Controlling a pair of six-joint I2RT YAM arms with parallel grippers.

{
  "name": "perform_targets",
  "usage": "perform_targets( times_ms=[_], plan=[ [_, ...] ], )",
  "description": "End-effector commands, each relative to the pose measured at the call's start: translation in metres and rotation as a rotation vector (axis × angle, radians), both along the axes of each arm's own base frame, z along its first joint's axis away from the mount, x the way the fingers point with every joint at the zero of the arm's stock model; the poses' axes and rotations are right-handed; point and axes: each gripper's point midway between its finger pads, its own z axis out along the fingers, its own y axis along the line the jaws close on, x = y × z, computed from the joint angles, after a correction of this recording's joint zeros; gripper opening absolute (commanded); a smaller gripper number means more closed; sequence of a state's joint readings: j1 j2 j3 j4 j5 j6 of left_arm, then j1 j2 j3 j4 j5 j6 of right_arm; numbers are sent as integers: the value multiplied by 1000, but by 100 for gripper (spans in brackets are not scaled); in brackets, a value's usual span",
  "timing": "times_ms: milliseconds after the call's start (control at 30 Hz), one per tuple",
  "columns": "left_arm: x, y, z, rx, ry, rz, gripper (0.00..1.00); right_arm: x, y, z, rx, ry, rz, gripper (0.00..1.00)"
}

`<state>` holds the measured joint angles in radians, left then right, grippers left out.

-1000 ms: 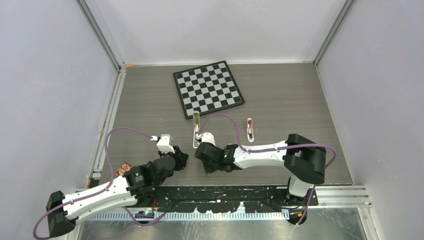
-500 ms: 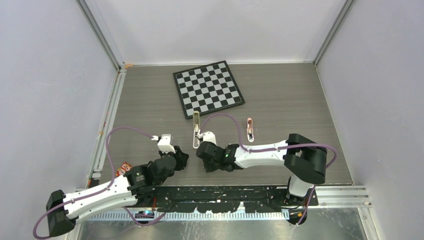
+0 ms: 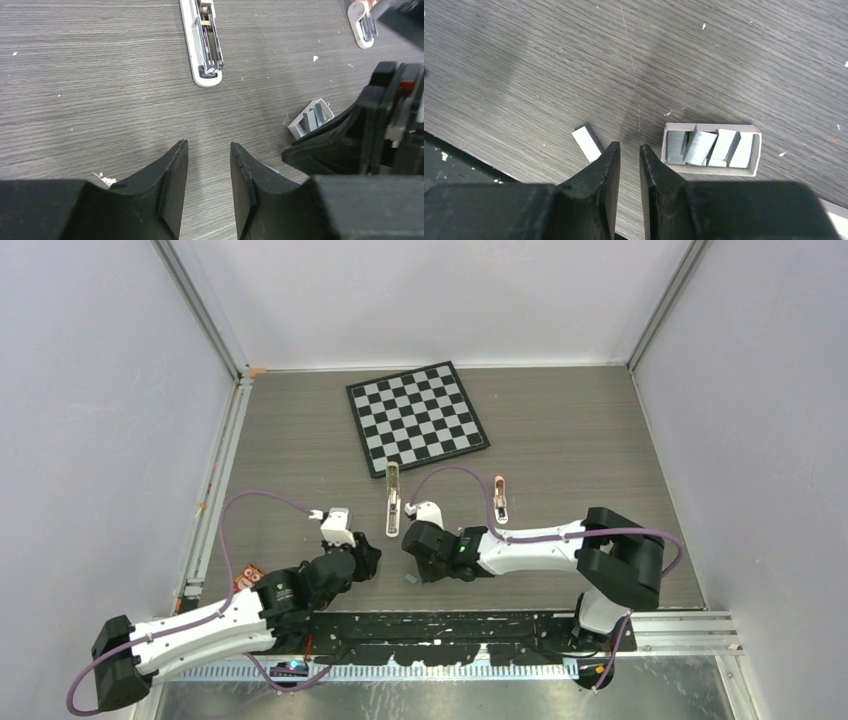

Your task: Load the staples into the stapler

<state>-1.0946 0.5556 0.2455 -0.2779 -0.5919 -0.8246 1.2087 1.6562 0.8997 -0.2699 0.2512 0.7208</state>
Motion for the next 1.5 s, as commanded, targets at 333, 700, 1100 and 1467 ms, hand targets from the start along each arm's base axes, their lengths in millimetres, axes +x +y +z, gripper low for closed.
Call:
perform_targets(
  times_ms=[333,700,1100,1467],
  plan=[
    [-15,-65,49,195,64,-401,58,38,-45,115,177,-193,-113,46],
    [12,-68,71,177,329,-14,61,42,-145,164,294,-353,-343,72],
    [-22,-67,31,-72,748,631,49,36,-196,174,296,-435,-470,94],
    [-29,-64,-14,-103,793,811,47,31,-208,164,286,-423,-495,100]
  ],
)
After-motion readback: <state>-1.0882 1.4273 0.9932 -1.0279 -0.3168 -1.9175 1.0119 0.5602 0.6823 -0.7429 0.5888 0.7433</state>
